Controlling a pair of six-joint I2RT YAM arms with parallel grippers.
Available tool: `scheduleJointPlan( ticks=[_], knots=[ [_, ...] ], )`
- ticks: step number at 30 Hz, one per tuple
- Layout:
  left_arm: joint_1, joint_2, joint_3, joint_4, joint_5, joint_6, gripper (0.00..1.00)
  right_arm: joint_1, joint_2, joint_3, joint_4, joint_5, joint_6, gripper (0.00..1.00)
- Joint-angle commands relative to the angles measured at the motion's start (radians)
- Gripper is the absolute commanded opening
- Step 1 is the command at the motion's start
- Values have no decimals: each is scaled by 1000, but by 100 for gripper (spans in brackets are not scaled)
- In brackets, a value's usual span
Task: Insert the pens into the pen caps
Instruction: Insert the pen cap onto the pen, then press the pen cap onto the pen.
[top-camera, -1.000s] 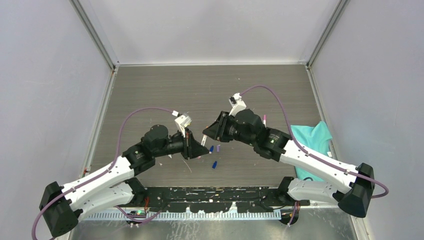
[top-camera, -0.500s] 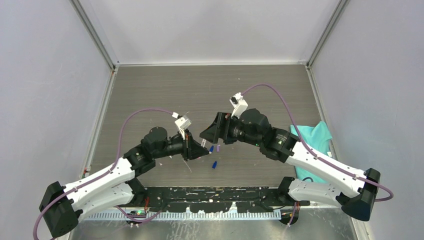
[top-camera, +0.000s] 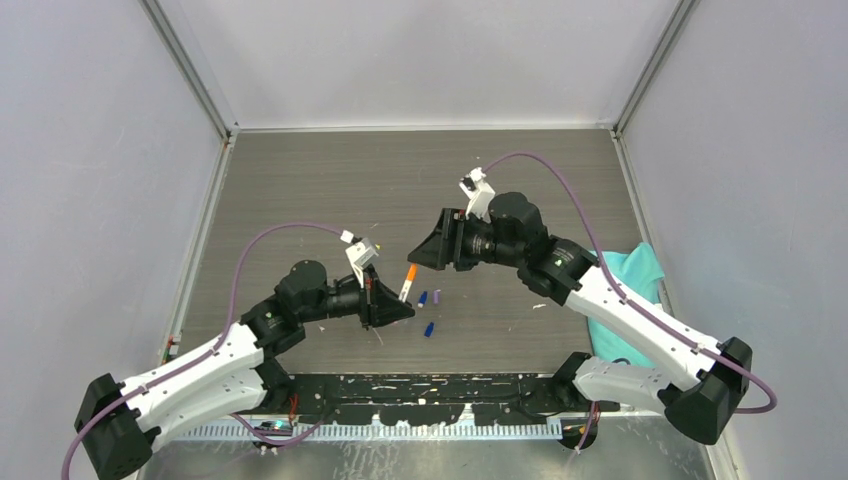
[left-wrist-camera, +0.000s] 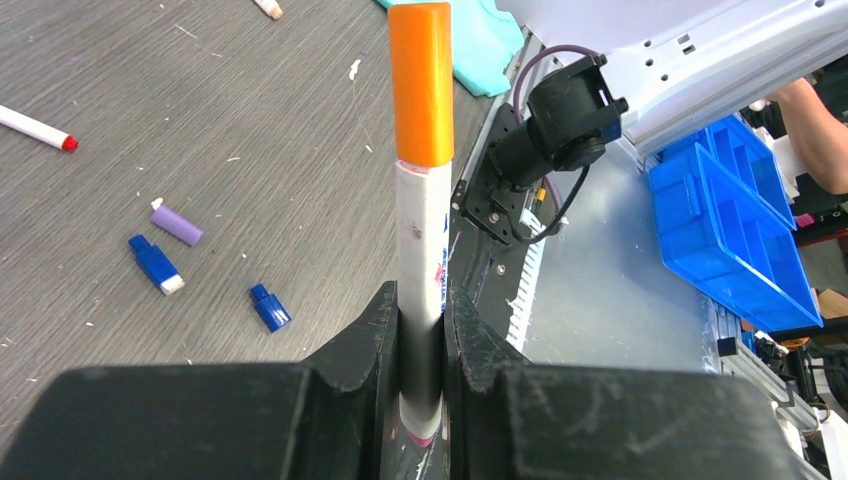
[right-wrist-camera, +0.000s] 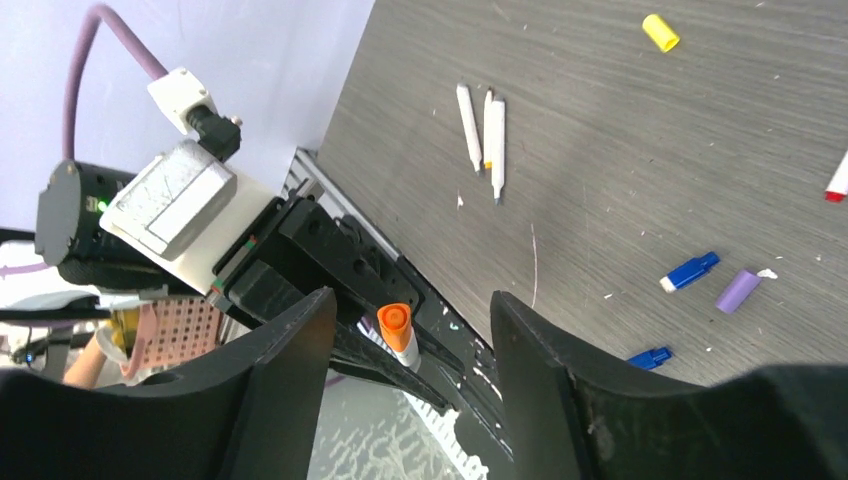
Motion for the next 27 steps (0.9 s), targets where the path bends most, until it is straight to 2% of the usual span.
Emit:
scheduleJointPlan(
  ticks=[1, 10, 27],
  knots=[
    [7, -19, 1, 70, 33, 14, 0, 2, 11, 39, 38, -108, -40, 62],
    [6, -12, 6, 71, 54, 4, 0, 3, 43, 16, 82, -169, -36, 44],
    [6, -6, 18, 68, 69, -9, 0, 5, 63, -3, 98, -226, -42, 31]
  ],
)
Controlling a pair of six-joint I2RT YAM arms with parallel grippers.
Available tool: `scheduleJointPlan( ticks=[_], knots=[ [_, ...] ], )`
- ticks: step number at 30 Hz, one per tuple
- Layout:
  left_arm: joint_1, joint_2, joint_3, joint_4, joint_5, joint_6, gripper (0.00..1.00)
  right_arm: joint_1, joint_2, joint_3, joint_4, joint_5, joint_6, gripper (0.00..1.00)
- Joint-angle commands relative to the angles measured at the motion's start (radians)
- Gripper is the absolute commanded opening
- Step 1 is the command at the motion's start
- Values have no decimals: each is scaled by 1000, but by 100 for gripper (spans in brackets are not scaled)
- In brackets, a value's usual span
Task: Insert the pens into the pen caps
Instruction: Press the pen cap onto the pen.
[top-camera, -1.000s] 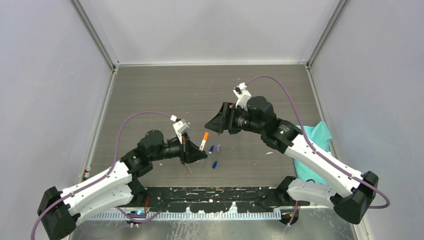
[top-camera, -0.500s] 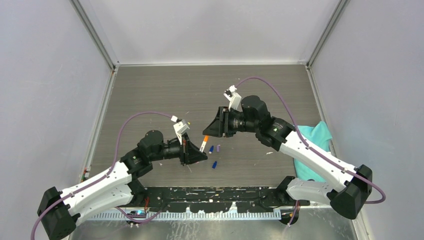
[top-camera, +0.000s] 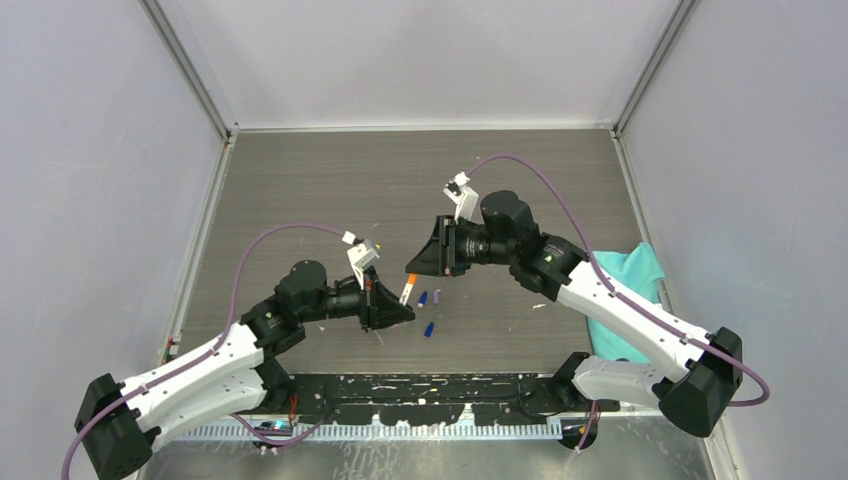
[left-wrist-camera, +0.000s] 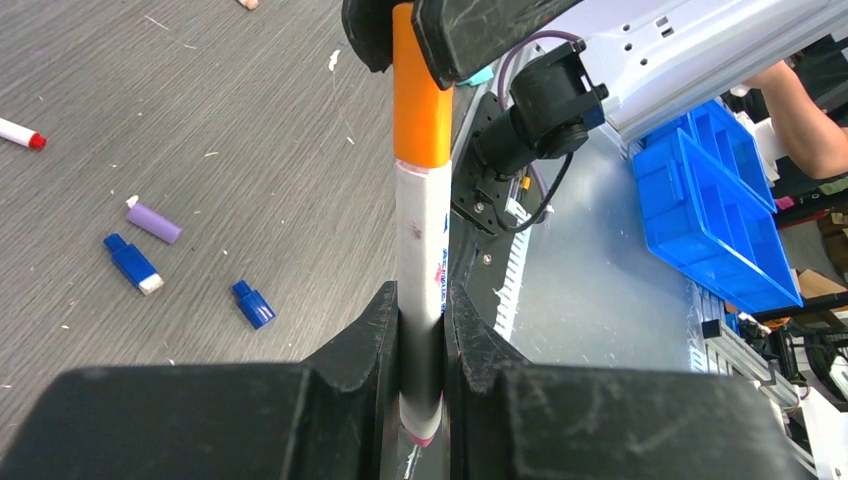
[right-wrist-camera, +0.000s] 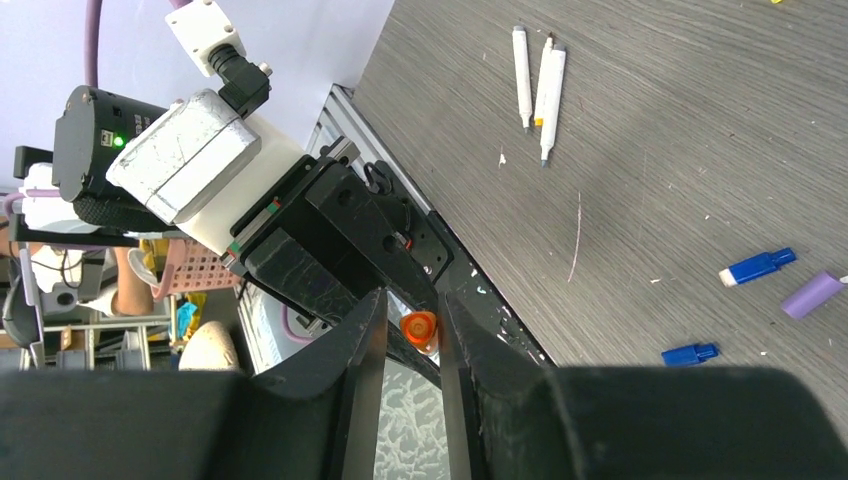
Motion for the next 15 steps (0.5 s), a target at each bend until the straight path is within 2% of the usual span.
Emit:
scheduleJointPlan(
  ticks=[1, 4, 13, 15],
  knots=[
    [6, -4, 19, 66, 26, -7, 0, 5, 4, 1, 66, -40, -15, 30],
    [5, -1, 21, 66, 24, -6, 0, 8, 8, 1, 67, -46, -20, 27],
    [6, 10, 35, 52, 15, -10, 0, 20, 10, -13, 78, -59, -19, 3],
    [6, 17, 45, 29, 1, 3, 0, 26, 14, -13, 76, -57, -11, 1]
  ],
)
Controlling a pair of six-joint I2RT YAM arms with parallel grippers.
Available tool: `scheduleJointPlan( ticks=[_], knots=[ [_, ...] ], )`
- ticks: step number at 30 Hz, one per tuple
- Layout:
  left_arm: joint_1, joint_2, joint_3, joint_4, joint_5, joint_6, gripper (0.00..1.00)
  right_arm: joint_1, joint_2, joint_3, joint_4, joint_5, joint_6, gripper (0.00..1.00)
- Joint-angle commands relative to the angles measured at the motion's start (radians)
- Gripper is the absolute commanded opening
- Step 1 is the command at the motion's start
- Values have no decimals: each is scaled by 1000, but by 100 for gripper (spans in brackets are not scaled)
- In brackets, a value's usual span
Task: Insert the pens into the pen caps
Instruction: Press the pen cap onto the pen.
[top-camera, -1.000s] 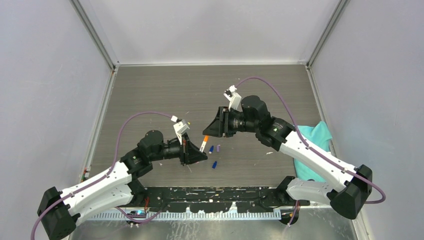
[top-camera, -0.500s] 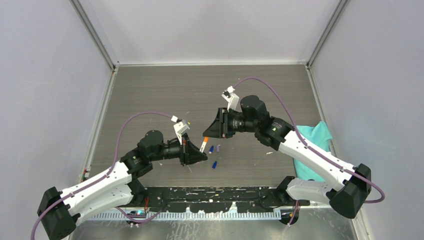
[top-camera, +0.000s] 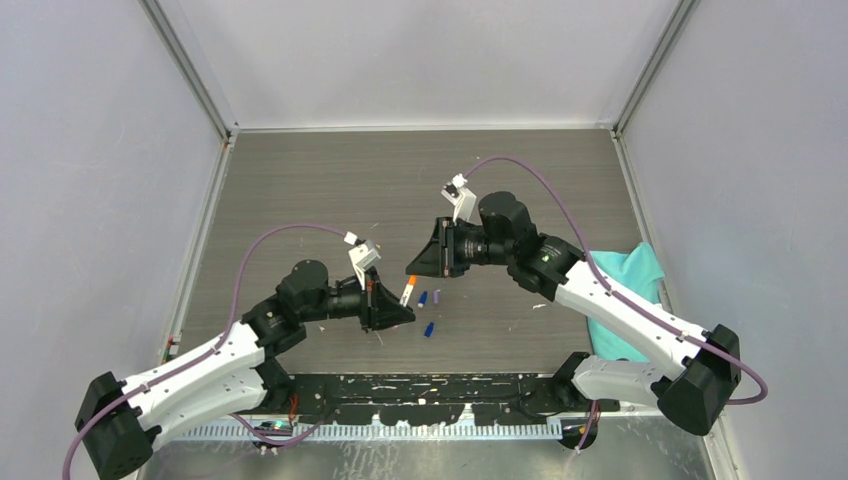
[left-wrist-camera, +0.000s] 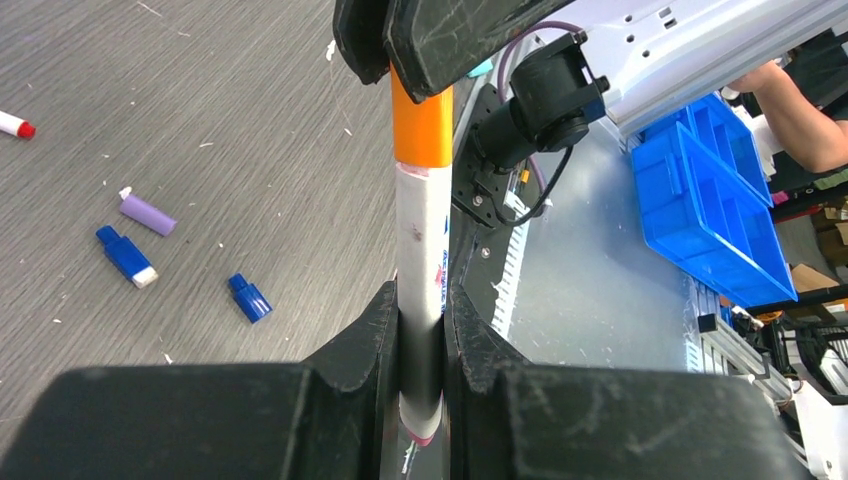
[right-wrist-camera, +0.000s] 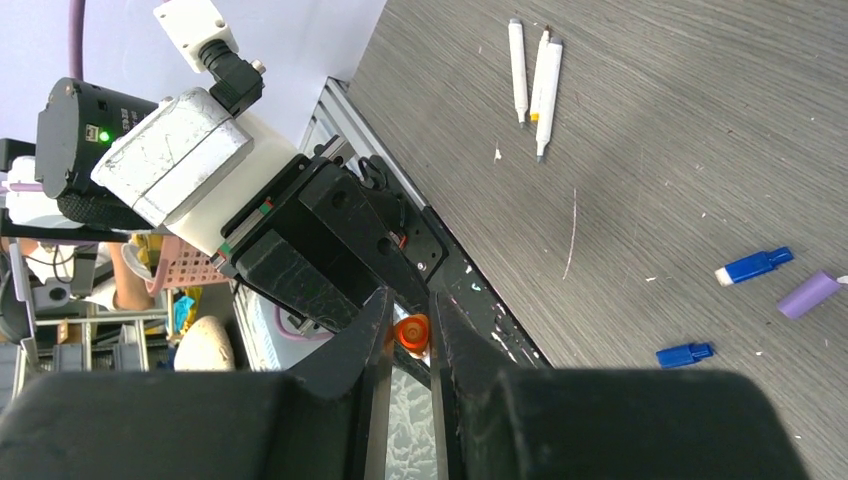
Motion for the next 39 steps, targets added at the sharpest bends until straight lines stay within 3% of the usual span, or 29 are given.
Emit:
scheduleJointPlan(
  ticks=[1, 14, 39],
  knots=[
    [6, 14, 52, 11, -20, 19, 0, 26, 5, 1, 57, -36, 3, 1],
    [5, 51, 128, -165, -184, 144, 0, 92, 113, 54, -116, 67, 47, 1],
    [6, 30, 80, -63, -174, 120, 0, 112, 82, -145, 139, -16, 288, 1]
  ],
)
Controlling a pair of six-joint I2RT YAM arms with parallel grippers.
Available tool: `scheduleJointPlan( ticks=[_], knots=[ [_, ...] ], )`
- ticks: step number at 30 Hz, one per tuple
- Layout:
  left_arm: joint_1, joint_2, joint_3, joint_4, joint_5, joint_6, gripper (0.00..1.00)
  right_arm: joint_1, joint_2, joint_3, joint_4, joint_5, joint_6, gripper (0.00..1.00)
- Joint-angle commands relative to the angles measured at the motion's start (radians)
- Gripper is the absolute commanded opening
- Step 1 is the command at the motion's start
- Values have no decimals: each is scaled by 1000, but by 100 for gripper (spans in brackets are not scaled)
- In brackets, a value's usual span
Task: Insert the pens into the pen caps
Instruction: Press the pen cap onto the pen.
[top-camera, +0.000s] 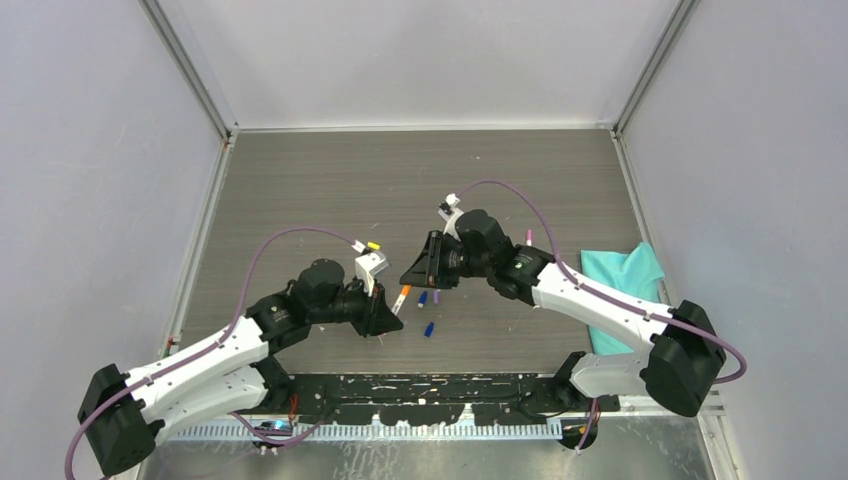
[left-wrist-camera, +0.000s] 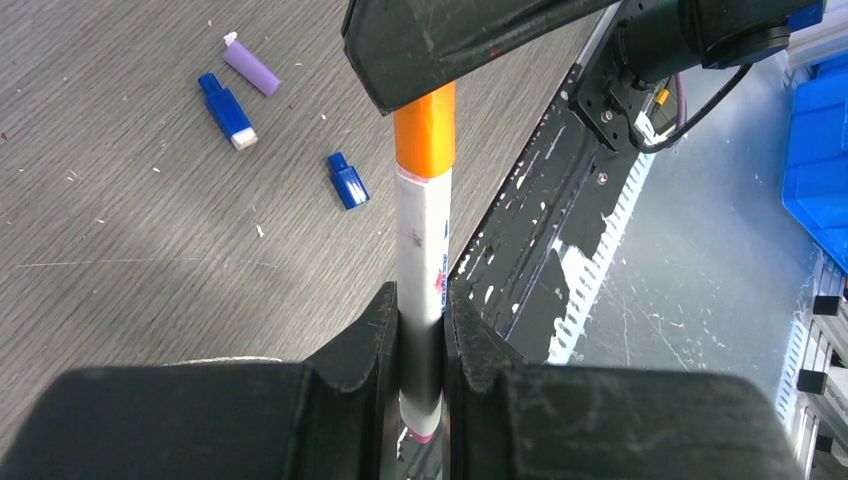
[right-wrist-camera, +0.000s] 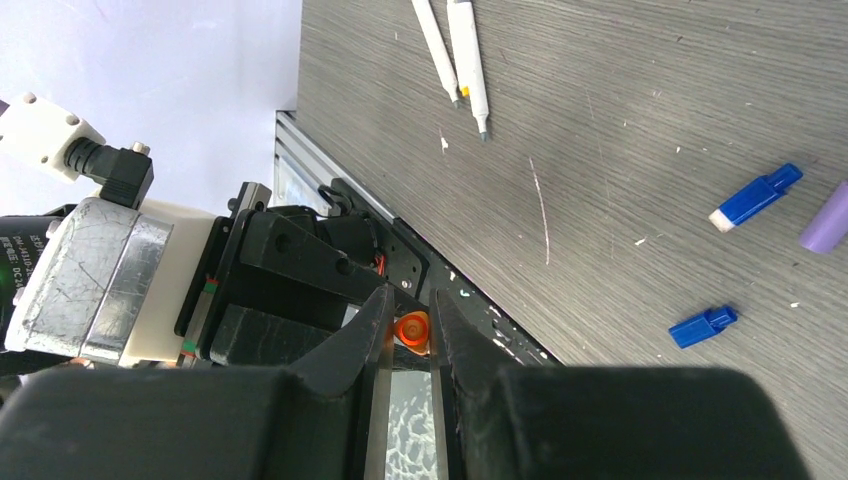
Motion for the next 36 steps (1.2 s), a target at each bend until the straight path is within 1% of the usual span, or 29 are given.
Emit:
scheduleJointPlan(
  ticks=[1, 6, 11, 18, 23, 27, 36],
  knots=[
    [7, -28, 27, 250, -44, -19, 0, 50, -30, -35, 58, -166, 72, 1],
    [8, -31, 21, 267, -47, -39, 0, 50, -36, -37, 50, -167, 58, 1],
    [7, -24, 41, 251, -85, -37, 0, 68, -43, -62, 34, -168, 32, 1],
    [8, -15, 46, 306, -116, -41, 0, 113, -47, -150, 85, -201, 86, 1],
    [8, -10, 39, 354, -125, -58, 0, 136, -37, -157, 63, -227, 88, 1],
    [8, -8, 54, 360, -132, -50, 0, 152, -24, -171, 35, -249, 89, 1],
    [7, 1, 92, 390, -150, -42, 0, 221, -19, -225, 76, -285, 153, 1]
  ],
)
